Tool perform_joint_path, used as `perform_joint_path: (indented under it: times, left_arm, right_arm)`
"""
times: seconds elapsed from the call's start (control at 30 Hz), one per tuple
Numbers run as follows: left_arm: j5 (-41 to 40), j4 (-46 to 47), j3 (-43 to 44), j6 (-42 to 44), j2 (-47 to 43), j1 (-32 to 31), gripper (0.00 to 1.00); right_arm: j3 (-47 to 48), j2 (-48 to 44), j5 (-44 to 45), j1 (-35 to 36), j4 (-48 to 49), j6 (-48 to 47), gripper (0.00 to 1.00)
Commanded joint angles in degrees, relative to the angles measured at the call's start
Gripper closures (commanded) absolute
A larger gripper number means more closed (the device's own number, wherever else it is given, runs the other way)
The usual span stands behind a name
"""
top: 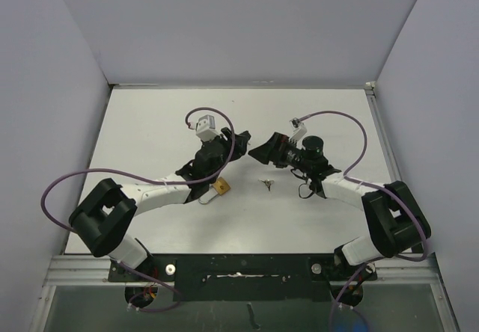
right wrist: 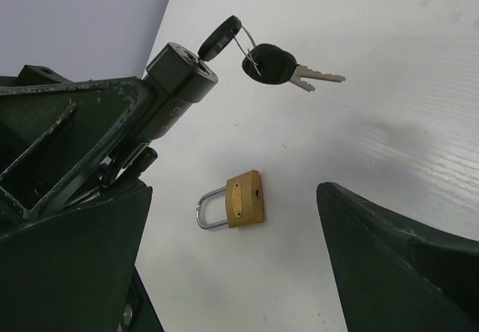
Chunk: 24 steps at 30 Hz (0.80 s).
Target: Unlock with the key
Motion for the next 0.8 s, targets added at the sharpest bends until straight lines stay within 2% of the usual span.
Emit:
perform_joint_path:
  times: [0.0,0.77]
  left_arm:
    - [-1.4,10.8,1.7,-2.3,-0.1,-0.5,1.00]
    - [3.3,9.8,3.1,-0.9,0.3,-0.4,1.00]
  right_arm:
    - [0.7,0.9,-0.3,0.5,8.8,1.8,0.02]
    - [4.3,3.2,-6.5,0.5,6.8,-0.6,0.02]
